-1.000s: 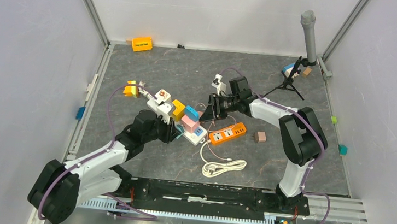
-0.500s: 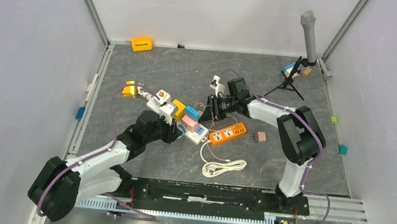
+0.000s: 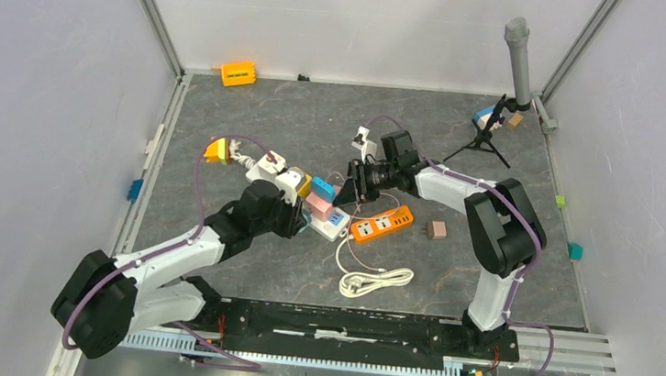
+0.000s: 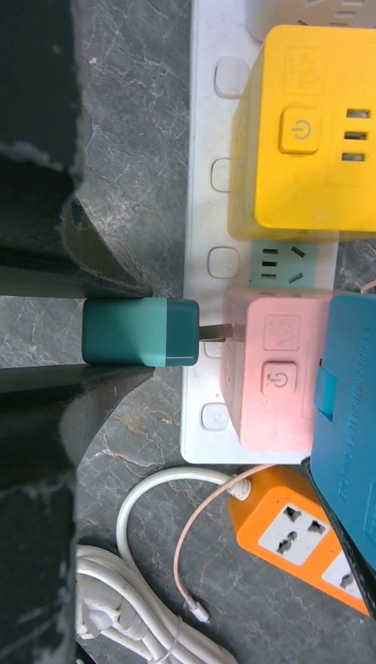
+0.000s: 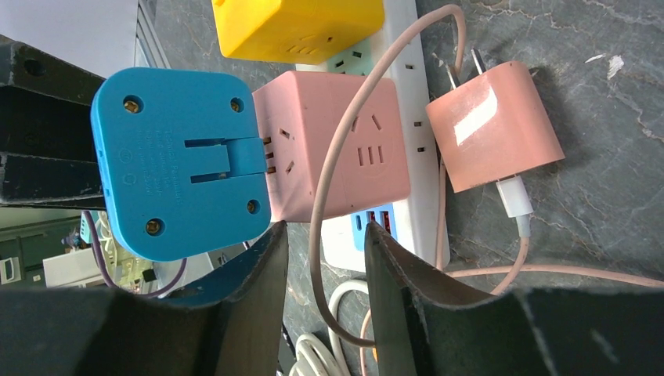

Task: Insert the plug
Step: Insert the plug into the socket.

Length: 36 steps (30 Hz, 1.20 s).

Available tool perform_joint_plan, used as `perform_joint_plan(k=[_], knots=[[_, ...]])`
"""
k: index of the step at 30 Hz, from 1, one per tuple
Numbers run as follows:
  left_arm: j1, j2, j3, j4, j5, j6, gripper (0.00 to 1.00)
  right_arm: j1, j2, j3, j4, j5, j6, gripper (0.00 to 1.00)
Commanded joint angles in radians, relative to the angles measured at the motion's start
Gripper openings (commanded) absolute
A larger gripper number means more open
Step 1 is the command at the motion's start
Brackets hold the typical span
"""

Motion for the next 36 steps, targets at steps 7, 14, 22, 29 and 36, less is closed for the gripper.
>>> perform_joint_plan(k=[7, 14, 22, 29, 36], knots=[[-0.05, 0.035, 0.02, 0.059, -0.104, -0.01, 0.02, 0.008, 0.007, 0.034, -0.011, 0.054, -0.041, 0.47], [-0.057, 0.016, 0.008, 0.096, -0.112, 0.043, 0.02, 0.01, 0.022, 0.04, -0.02, 0.065, -0.045, 0.46], [-0.064, 0.012, 0.007, 0.13, -0.112, 0.039, 0.02, 0.015, 0.03, 0.04, -0.032, 0.072, -0.059, 0.45], [-0.069, -0.03, -0.004, 0.131, -0.116, 0.061, 0.02, 0.017, 0.032, 0.039, -0.034, 0.073, -0.062, 0.44], [-0.075, -0.035, -0.031, 0.145, -0.134, 0.057, 0.02, 0.018, 0.036, 0.036, -0.035, 0.07, -0.064, 0.44]])
